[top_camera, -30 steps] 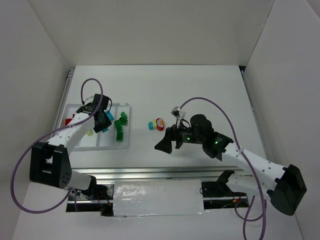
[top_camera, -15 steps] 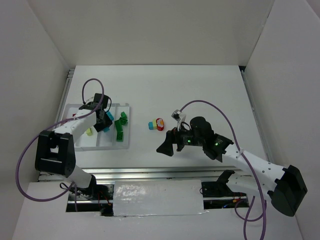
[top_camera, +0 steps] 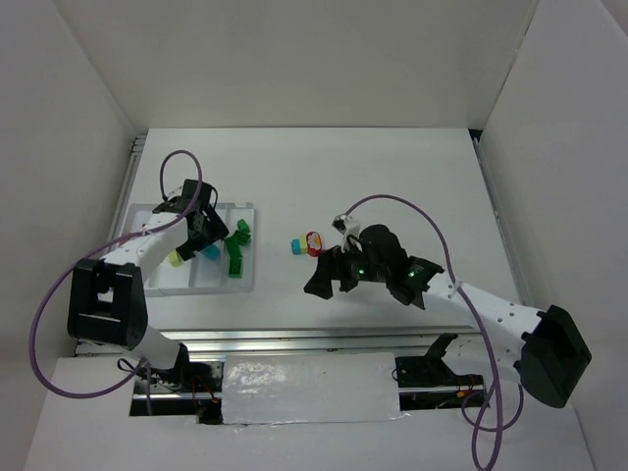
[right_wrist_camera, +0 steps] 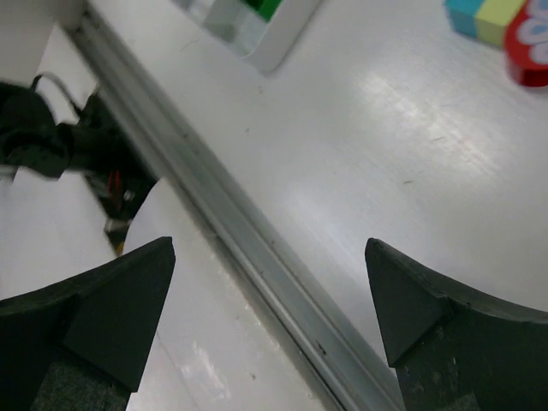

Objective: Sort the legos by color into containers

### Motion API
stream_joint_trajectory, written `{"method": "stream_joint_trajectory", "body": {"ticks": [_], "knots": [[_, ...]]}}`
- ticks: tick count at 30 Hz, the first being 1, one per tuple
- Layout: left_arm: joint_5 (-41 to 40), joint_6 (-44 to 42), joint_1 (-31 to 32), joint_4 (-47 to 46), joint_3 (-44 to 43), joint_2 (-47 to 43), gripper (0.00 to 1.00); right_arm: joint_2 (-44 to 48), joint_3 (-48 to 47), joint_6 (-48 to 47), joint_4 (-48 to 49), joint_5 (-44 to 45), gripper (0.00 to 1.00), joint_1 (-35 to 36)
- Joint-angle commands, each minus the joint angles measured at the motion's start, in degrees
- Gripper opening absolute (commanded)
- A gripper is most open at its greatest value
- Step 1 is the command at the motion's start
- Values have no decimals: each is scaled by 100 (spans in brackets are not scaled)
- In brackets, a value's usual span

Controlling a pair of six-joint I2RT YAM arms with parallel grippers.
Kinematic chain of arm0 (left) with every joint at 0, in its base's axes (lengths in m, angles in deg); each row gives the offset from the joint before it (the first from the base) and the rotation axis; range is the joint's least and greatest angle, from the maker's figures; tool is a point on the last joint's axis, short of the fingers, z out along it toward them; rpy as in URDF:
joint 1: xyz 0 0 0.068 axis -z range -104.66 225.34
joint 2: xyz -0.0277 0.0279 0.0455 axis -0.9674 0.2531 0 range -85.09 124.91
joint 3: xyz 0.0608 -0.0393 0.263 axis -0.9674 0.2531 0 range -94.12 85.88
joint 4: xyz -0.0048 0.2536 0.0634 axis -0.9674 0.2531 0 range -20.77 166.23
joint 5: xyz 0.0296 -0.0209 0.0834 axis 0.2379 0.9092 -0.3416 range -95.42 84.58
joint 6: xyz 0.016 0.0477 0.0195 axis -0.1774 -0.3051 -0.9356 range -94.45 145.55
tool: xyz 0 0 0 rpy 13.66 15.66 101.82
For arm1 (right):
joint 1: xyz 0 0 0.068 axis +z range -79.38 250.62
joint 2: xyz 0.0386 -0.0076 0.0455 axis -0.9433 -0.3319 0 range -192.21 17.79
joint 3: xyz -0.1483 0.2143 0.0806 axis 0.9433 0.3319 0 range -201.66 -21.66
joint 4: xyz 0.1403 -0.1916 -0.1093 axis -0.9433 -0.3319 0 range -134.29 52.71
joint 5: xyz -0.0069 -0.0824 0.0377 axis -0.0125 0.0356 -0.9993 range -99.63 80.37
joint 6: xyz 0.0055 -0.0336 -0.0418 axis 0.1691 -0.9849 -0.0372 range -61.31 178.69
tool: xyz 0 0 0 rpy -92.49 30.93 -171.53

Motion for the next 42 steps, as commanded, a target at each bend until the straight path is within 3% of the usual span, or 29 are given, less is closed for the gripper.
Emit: {"method": "stream_joint_trajectory", "body": {"ticks": [1,2,8,13,17,23,42], "knots": [[145,-50,-19,159,-210,-635,92,-489,-740,356,-392,1216,100,5],[189,-50,-19,167,-184,-838,92,-813,-900,523,-777,1803,100,13],[769,-603,279,290,-87,-2516,92,-2245,-2306,1060,-2045,3388,100,48],[1366,-1517,394,738,-192,-3204,93,-3311,-3273,788,-2433,3584,98,66],[1832,-2071,412,897,-61,-3730,99,-3934,-3625,331,-2424,3434,98,154],[2456,-2353,412,563,327,-3908,100,-4480,-4302,340,-2714,3866,100,180],[2835,-2423,412,396,467,-3873,99,-5913,-5525,454,-3207,4217,99,189]]}}
